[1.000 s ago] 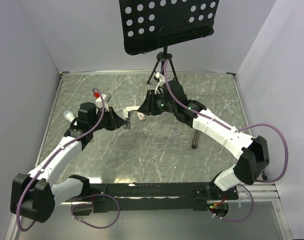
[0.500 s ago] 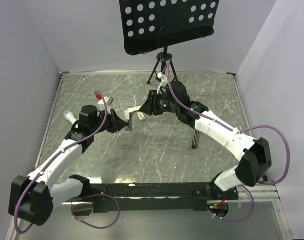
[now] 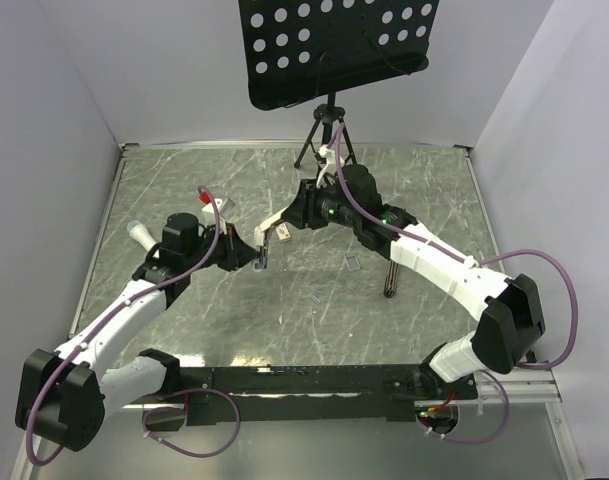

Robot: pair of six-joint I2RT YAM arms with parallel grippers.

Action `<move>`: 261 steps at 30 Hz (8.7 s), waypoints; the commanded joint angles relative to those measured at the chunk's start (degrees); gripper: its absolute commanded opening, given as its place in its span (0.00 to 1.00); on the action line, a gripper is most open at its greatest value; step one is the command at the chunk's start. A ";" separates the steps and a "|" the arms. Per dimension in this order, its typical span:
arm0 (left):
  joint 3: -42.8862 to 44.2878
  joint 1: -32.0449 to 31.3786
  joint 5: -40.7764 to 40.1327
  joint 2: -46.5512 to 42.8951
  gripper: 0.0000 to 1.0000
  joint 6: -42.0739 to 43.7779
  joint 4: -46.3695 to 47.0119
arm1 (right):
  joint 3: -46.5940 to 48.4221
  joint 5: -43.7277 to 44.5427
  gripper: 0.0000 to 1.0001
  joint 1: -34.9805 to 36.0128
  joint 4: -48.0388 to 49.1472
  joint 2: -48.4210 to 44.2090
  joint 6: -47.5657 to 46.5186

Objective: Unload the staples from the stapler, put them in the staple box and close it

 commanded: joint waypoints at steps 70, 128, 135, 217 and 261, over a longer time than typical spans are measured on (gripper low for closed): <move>2.01 -3.94 -6.12 -5.25 0.01 10.79 1.83 | -2.05 -17.05 0.54 -2.44 -19.37 -9.89 -12.11; 29.69 -32.59 -78.09 31.92 0.01 -26.38 -54.76 | -15.41 -7.75 0.80 -18.44 -14.73 -22.55 -3.24; 31.01 -33.47 -80.91 35.44 0.01 -28.23 -57.94 | -15.77 -8.81 0.80 -18.88 -14.11 -21.94 -2.97; 23.54 -29.08 -48.04 19.28 0.01 -22.96 -35.09 | -28.15 -8.20 0.38 7.40 14.89 1.45 12.59; 10.80 -27.06 -24.84 2.39 0.64 -21.12 -10.74 | -24.47 8.33 0.01 5.21 16.39 -12.89 14.79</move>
